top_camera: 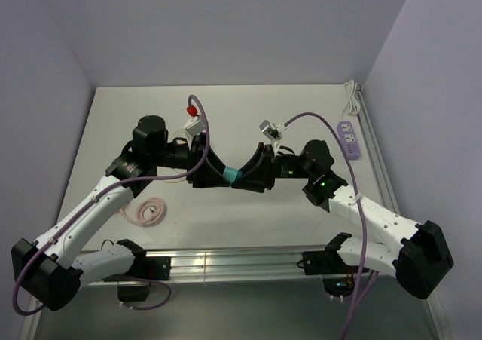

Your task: Insert the plug

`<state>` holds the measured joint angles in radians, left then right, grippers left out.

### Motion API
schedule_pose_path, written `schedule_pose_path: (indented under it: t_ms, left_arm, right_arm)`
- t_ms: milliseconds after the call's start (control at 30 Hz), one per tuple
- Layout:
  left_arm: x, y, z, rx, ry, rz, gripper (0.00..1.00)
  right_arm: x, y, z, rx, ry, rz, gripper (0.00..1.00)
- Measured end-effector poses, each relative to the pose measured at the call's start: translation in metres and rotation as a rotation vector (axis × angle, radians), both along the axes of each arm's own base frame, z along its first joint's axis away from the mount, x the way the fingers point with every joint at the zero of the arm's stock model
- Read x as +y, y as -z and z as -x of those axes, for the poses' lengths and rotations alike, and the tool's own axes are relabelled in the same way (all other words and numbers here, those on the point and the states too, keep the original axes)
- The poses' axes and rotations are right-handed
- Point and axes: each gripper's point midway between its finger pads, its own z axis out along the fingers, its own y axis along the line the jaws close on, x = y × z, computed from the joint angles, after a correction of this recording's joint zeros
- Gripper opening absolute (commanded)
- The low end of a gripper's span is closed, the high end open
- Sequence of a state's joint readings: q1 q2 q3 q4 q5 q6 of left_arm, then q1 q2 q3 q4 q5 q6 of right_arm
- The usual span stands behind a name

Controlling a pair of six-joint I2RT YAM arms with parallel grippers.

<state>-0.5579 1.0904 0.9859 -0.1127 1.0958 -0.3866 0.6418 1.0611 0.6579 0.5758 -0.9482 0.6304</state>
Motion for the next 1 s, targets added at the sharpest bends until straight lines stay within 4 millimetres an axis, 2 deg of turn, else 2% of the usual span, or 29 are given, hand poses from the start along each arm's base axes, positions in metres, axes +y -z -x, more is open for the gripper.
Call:
schedule_pose_path:
  t_ms: [133, 233, 300, 333, 367, 433, 533, 600, 633, 733, 833, 933, 1000]
  left_arm:
    - [0.0, 0.0, 0.001, 0.0, 0.004, 0.001, 0.53]
    - [0.0, -0.001, 0.001, -0.001, 0.005, 0.002, 0.47]
    - [0.0, -0.001, 0.001, -0.001, 0.005, 0.003, 0.38]
    - [0.0, -0.001, 0.0, 0.0, 0.003, 0.002, 0.31]
    - [0.001, -0.001, 0.0, 0.003, 0.002, 0.002, 0.17]
    - [0.001, -0.001, 0.0, 0.015, 0.0, 0.002, 0.0]
    - [0.001, -0.001, -0.001, 0.021, -0.008, -0.002, 0.0]
    - [0.002, -0.001, 0.0, 0.019, -0.01, -0.001, 0.0]
    - [0.002, -0.002, -0.001, 0.017, -0.015, -0.001, 0.0]
    - [0.003, -0.003, -0.002, 0.005, -0.034, 0.002, 0.0]
    - [0.003, -0.007, -0.001, -0.014, -0.051, 0.009, 0.0]
    - [0.003, -0.007, -0.003, -0.019, -0.072, 0.005, 0.0]
    - [0.003, -0.005, -0.007, -0.015, -0.096, -0.005, 0.0]
  right_arm:
    - [0.0, 0.0, 0.0, -0.001, 0.0, -0.001, 0.0]
    - [0.001, -0.001, 0.001, -0.003, -0.008, -0.002, 0.0]
    - [0.002, -0.002, 0.003, -0.007, -0.015, -0.004, 0.0]
    - [0.002, -0.003, 0.004, -0.01, -0.021, -0.006, 0.0]
    - [0.002, -0.004, 0.005, -0.013, -0.025, -0.007, 0.0]
    - [0.003, -0.004, 0.005, -0.02, -0.025, -0.007, 0.0]
    - [0.003, -0.003, 0.004, -0.02, -0.025, -0.004, 0.0]
    - [0.003, -0.003, 0.004, -0.021, -0.024, -0.005, 0.1]
    - [0.003, -0.003, 0.004, -0.022, -0.023, -0.005, 0.26]
    - [0.004, -0.005, 0.003, -0.028, -0.02, -0.003, 0.59]
    - [0.005, -0.001, -0.004, -0.018, 0.019, 0.015, 0.75]
    - [0.004, 0.007, -0.012, -0.003, 0.061, 0.044, 0.84]
    - [0.003, 0.012, -0.016, 0.002, 0.09, 0.062, 0.86]
